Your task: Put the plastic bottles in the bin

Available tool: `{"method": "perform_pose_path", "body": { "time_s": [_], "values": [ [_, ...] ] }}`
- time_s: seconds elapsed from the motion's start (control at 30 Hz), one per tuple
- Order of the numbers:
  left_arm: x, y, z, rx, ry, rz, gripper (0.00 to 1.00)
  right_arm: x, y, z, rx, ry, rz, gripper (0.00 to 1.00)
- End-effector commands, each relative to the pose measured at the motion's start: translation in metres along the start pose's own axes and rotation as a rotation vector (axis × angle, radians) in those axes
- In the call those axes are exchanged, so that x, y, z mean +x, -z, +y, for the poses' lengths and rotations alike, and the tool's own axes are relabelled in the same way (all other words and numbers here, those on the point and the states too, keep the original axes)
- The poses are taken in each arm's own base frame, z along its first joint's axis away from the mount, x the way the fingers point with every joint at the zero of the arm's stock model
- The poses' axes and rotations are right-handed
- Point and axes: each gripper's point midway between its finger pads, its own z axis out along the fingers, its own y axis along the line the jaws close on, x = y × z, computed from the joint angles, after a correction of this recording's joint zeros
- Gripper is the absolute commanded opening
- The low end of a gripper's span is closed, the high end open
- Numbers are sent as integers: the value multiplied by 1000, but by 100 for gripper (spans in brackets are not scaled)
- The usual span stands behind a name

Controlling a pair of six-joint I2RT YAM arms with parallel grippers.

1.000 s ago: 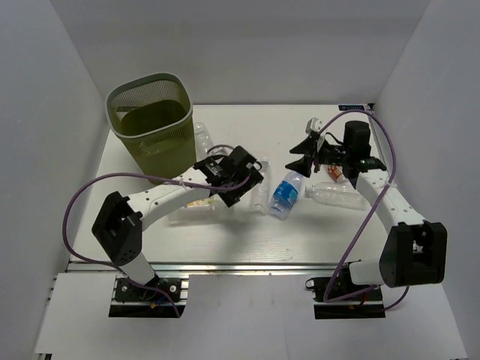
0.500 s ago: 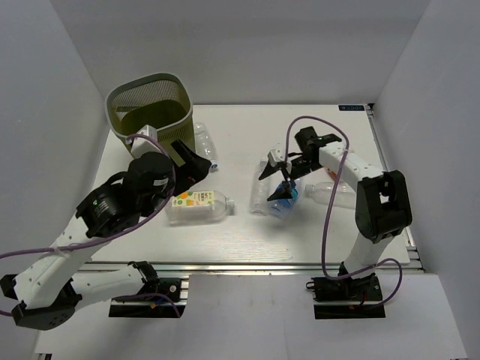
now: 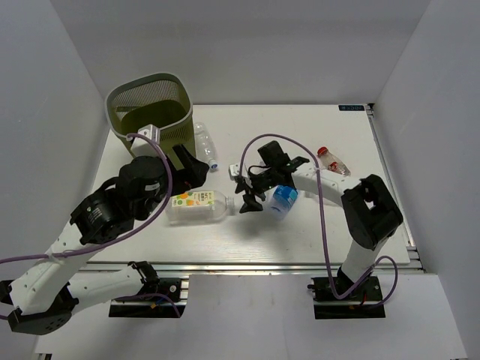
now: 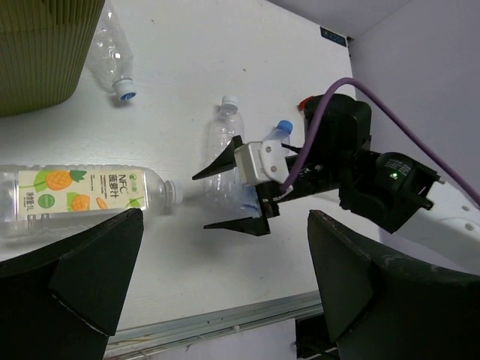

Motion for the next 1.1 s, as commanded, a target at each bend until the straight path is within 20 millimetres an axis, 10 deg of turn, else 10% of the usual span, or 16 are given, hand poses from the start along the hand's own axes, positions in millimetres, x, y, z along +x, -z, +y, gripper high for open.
{"method": "perform_pose_path", "body": {
  "time_s": [0.0, 0.7, 1.07],
  "values": [
    [-5, 2, 1, 4, -20, -26, 100, -9, -3, -36, 178, -49, 2, 78],
    [-7, 12, 11, 10, 12, -44, 100, 4, -51, -38, 148, -38, 73, 79],
    [-18, 20, 6, 28, 17, -62, 100, 16, -63, -38, 98, -3, 102, 35]
  ]
}}
